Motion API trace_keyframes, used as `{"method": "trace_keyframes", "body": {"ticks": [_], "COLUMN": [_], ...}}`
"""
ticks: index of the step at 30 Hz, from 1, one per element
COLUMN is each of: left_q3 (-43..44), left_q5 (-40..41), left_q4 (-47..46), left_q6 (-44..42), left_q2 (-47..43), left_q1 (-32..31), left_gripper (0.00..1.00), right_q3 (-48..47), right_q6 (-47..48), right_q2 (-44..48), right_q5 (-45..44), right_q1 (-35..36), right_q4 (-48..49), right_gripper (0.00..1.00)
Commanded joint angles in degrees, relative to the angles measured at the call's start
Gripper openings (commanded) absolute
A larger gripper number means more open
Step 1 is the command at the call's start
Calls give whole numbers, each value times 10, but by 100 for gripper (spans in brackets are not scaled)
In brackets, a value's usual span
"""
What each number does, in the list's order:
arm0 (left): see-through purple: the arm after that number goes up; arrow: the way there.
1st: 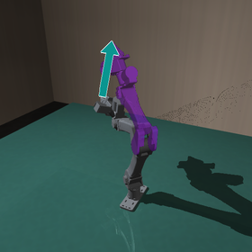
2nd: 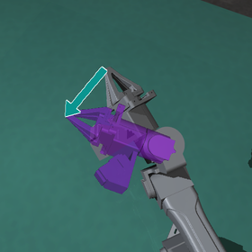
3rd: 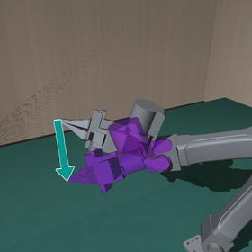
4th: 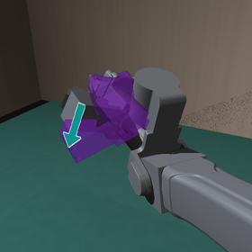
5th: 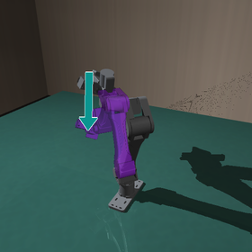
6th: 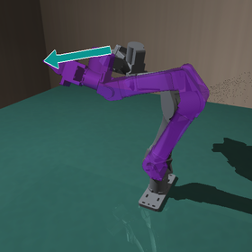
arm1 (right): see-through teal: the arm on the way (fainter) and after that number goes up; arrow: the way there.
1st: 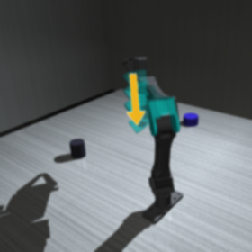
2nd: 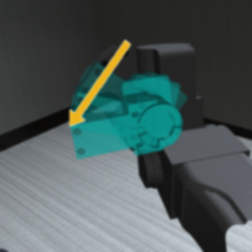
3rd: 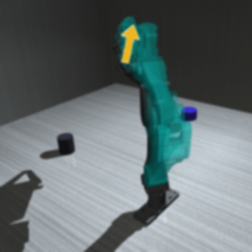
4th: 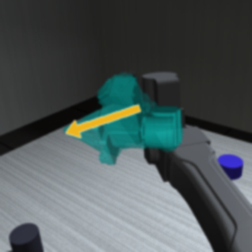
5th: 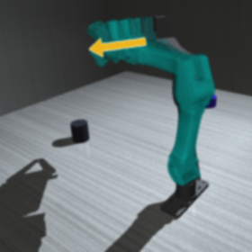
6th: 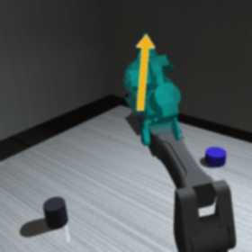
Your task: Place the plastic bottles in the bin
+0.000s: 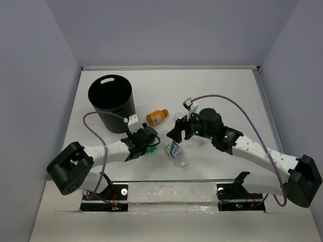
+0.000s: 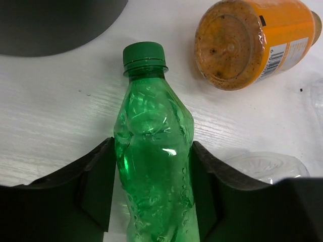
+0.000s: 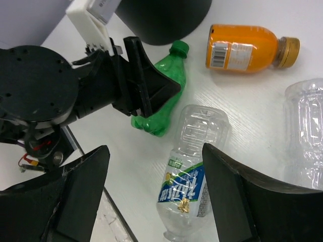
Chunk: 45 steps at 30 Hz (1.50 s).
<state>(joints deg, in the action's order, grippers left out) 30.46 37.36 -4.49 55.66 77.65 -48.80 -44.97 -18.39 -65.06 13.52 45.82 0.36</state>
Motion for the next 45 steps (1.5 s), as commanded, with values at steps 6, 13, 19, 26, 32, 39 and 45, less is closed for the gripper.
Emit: {"method": "trace_keyframes", "body": {"ticks": [6,13,19,26,32,39,45], "left_q3": [7,74,184,246,350,419,382], "left_q5": [36,131,202,314,118,116,193], "left_q4": [26,175,259,58,7,-60,-192], "left_q6": [2,-13,-73,-369,-431,-485,-594], "left_q2": [-74,-209,-302,-338,-261,-139,-74], "left_q1": [-40,-140,-158,-146,67,235,250], "left_gripper": [40,39,40,42,43,43,46], "right_q3": [-25,-76,-90,-100,-120,-133,-154], "right_q6": [11,26,31,38,44,50,61], "right_q2": [-96,-158,-184,-207,-224,-244,-280], "right_q5": [-38,-44,-71,-77,-102,-118,-156], "right_q1": [2,20,30,37,47,58,63], "right_q4": [-53,-84,-94,-98,-108,-111,-126], "right_gripper": [82,89,90,91,91,91,91]}}
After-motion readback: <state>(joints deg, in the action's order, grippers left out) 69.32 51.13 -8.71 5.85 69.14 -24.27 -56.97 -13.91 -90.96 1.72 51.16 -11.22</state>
